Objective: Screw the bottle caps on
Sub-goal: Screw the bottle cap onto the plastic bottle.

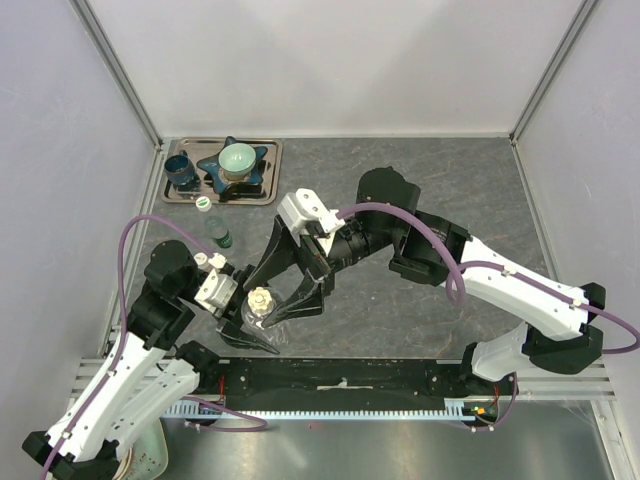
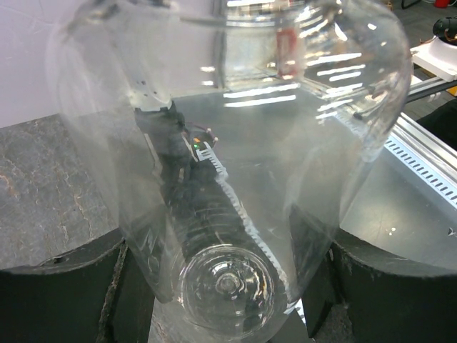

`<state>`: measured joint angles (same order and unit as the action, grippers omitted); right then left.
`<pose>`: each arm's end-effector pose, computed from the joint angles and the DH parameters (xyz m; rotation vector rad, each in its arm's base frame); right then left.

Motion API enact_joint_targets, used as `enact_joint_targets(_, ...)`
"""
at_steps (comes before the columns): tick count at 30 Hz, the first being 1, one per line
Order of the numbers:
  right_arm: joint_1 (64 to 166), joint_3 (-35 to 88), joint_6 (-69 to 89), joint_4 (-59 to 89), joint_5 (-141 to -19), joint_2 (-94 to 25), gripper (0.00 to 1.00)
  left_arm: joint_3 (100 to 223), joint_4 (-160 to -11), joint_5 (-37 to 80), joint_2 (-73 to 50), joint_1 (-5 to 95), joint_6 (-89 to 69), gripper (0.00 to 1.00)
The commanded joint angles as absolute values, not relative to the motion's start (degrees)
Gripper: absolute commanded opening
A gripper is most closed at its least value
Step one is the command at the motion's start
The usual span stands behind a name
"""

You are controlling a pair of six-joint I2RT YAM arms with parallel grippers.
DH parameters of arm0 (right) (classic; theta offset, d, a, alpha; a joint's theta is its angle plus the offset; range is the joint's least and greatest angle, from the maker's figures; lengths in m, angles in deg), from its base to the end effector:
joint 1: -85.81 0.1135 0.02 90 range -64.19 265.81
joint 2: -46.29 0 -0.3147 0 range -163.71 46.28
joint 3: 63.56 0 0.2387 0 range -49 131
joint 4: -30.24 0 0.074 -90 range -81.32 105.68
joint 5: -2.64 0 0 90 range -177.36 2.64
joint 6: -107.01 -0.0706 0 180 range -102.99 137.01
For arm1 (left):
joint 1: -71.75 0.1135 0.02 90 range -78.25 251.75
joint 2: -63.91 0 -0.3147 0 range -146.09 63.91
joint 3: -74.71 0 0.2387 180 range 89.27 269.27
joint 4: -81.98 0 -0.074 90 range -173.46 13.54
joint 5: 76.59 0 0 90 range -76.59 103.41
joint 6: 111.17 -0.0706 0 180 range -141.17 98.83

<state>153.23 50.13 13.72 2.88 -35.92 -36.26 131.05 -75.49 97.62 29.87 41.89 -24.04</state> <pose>0.0647 0.2994 0.5568 -1.5312 0.9094 1.6010 0.0181 -0.0914 0.3799 1.5244 0.9394 -1.4789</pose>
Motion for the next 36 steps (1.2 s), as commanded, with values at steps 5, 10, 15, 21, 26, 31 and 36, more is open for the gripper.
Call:
enact_joint_targets(5,152.6,49.7,12.0,7.2,-34.4,-36.5,0.57,131.5,-78.0,102.2,30.4,42.2,-22.8,0.02)
enact_joint_targets(10,152.4,49.3,11.8,7.1,-34.5,-36.9,0.54,131.5,-79.0,101.7,30.4,42.2,-22.0,0.02)
enact_joint_targets(15,152.1,49.3,11.7,7.1,-34.7,-37.0,0.52,131.5,-79.7,101.5,30.5,42.2,-21.7,0.02)
enact_joint_targets(21,151.7,50.0,11.3,7.1,-35.3,-37.3,0.34,131.5,-80.2,100.8,30.6,42.2,-21.7,0.02)
enact_joint_targets(26,150.9,48.7,10.5,7.0,-37.6,-36.6,0.17,131.5,-80.6,99.0,30.8,42.2,-21.7,0.02)
enact_joint_targets(31,150.3,46.8,11.4,3.6,-46.3,-34.3,0.07,131.4,-80.8,90.6,31.1,42.4,-21.7,0.02)
enact_joint_targets(36,150.3,46.4,12.5,-2.4,-59.9,-34.0,0.0,132.2,-81.5,76.6,31.1,42.7,-21.7,0.02)
